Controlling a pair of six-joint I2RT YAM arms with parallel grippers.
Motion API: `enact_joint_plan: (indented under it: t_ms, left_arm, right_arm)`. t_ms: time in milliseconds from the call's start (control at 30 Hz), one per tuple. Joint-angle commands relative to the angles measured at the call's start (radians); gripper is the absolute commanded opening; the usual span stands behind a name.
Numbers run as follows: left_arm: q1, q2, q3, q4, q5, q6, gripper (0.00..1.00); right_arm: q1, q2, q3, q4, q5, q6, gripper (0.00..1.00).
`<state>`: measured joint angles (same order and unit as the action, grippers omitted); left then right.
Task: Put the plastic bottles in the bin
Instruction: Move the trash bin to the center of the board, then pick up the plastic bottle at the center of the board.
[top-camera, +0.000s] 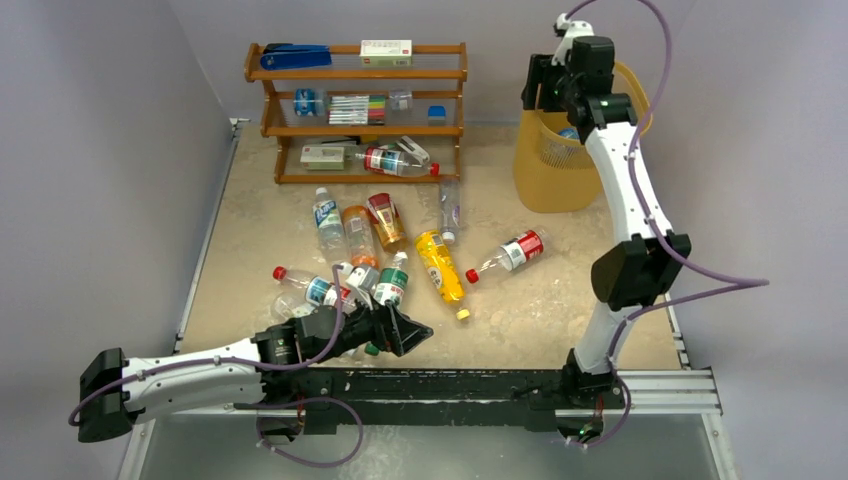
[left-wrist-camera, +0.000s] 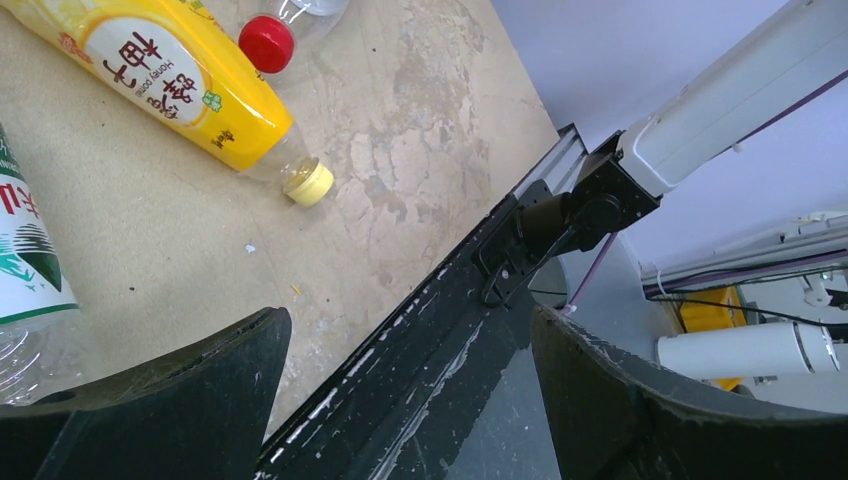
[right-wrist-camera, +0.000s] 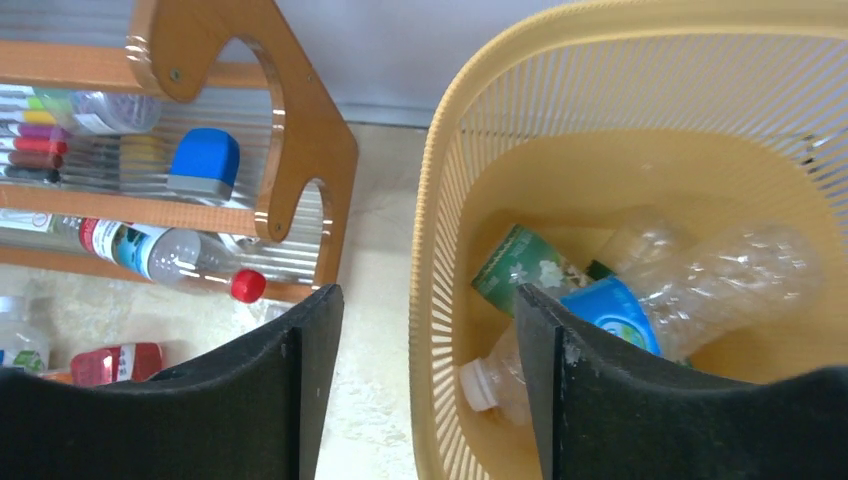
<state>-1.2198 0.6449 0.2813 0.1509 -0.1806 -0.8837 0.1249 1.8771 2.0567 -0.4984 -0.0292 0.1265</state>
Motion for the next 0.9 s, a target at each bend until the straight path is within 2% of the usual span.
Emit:
enact_joint_plan:
  t_ms: [0,100,200,300,467,633,700,867]
  left_arm:
    - [-0.006,0.011,0.010,0.039,-0.001,-0.010,0.90]
    - [-0.006,0.037,0.036,0.015,-0.009,-0.004,0.90]
    - [-0.006,0.057,0.062,0.008,-0.009,0.000,0.90]
    - [-0.006,0.085,0.108,-0.035,-0.027,0.006,0.90]
    - [-0.006,0.154,0.235,-0.155,-0.074,0.044,0.90]
    - [-0.004,0.279,0.448,-0.394,-0.129,0.110,0.90]
    - [-0.004,0.304,0.520,-0.495,-0.214,0.111,0.90]
    - [-0.003,0.202,0.518,-0.535,-0.369,0.064,0.90]
  right_arm:
    - [-0.004,-0.137,0.087,-0.007,0.048,0.009,0.77]
    - [-0.004,-0.206,0.098,-0.038,0.064,0.014,0.92]
    - [-0.004,-0.293,0.077,-0.080,0.073,0.033,0.99]
    - [-0.001,-0.402,-0.015,-0.104,0.035,0.062,1.00]
    - [-0.002,-0.620,-0.323,-0.039,-0.148,0.149,1.00]
    - [-0.002,-0.824,-0.680,0.077,-0.273,0.288,1.00]
    - [-0.002,-0.884,-0.788,0.126,-0.330,0.347,1.00]
    - [0.001,-1.000,-1.026,0.253,-0.436,0.501,1.00]
